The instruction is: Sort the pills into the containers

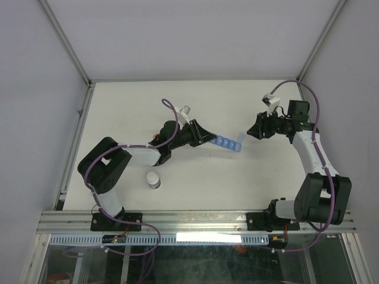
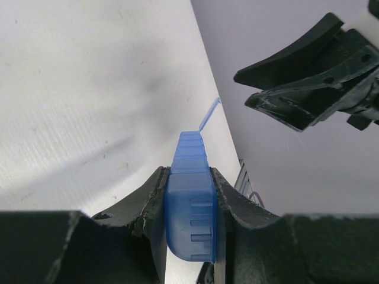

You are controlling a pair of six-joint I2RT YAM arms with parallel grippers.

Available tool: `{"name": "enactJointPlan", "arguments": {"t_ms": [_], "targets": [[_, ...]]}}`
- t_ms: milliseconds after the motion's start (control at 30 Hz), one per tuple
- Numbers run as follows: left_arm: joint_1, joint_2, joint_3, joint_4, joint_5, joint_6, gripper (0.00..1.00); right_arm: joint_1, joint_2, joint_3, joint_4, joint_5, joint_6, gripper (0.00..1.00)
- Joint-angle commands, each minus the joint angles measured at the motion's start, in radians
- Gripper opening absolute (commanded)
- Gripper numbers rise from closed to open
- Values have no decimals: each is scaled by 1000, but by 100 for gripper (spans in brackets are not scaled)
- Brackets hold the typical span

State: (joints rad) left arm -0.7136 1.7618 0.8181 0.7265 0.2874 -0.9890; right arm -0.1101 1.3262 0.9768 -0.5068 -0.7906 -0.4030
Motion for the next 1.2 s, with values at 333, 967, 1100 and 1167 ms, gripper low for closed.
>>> {"name": "enactJointPlan", "arguments": {"t_ms": [333, 967, 1100, 1167], "targets": [[-60, 110, 9, 60, -198, -36, 4, -5, -4, 9, -27, -90, -40, 48], [-37, 23, 33, -185, -253, 75, 59, -4, 2, 11, -45, -111, -48, 47], [-31, -16, 57, -257, -275, 144, 61, -4, 3, 10, -58, -121, -62, 47], [-29, -36, 74, -295, -278, 179, 62, -4, 13, 12, -68, -128, -69, 47]]}}
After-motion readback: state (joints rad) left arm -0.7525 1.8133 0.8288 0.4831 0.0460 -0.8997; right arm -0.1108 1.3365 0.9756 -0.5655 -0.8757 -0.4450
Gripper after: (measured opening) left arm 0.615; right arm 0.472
